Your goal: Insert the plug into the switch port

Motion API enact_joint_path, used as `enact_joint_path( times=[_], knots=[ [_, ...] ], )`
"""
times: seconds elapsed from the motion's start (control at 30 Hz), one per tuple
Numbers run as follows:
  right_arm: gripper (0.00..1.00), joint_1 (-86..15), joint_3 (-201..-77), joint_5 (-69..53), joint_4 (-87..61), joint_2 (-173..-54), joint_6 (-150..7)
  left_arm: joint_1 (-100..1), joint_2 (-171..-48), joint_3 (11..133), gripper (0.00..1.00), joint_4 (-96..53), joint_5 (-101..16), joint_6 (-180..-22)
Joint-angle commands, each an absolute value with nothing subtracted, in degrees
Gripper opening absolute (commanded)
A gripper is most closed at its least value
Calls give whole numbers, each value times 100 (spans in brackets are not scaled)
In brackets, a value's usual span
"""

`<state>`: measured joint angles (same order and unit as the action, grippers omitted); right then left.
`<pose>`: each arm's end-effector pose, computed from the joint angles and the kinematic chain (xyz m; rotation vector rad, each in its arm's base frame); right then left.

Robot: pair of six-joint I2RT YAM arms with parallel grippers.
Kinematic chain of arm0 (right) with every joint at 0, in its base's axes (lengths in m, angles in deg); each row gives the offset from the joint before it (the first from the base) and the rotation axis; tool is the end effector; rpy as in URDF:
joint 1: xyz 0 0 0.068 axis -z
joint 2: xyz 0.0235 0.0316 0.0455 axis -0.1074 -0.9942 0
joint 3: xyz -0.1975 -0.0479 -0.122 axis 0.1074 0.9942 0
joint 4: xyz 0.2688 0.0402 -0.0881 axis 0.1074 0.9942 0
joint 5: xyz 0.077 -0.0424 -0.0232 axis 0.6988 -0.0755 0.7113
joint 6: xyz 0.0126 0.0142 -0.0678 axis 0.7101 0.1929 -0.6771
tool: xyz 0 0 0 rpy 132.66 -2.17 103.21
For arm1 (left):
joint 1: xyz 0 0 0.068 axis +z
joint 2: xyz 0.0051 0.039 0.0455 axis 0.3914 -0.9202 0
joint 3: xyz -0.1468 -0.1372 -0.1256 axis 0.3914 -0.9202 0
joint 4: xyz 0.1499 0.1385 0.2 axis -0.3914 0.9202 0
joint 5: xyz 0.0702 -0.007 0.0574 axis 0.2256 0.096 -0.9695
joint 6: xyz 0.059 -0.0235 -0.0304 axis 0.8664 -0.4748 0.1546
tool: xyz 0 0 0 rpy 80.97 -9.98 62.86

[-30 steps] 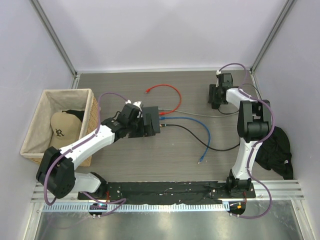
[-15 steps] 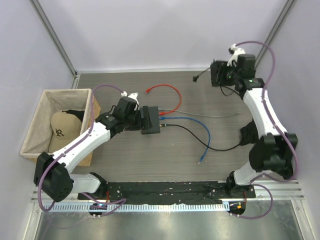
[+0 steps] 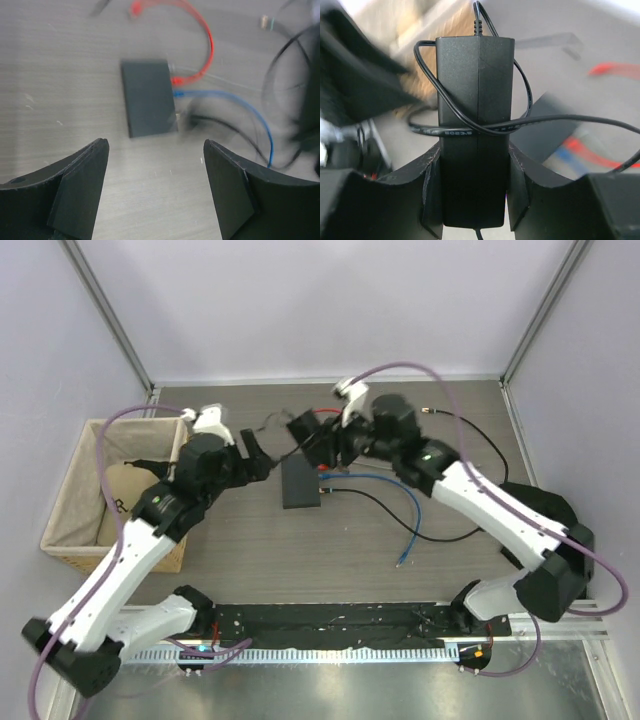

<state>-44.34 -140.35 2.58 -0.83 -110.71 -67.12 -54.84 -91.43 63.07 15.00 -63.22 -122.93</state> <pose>0.2800 0.2431 0.3574 -0.6704 1.7766 0.8836 0.2418 -0.1356 0.3265 -0.1719 2.0955 -0.4783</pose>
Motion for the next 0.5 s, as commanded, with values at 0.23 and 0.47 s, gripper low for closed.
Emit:
enact_joint_path(
  times=[0.23,0.47],
  knots=[
    [1,-6531,-13229,537,-1689,-12710,-7116,-5451,-7643,6090,83,1930,-8254,-12090],
    [1,-6637,-12930,352,-1400,-13422,-7748,-5442,-7819,5536,83,1939,-7850,-12494]
  ],
)
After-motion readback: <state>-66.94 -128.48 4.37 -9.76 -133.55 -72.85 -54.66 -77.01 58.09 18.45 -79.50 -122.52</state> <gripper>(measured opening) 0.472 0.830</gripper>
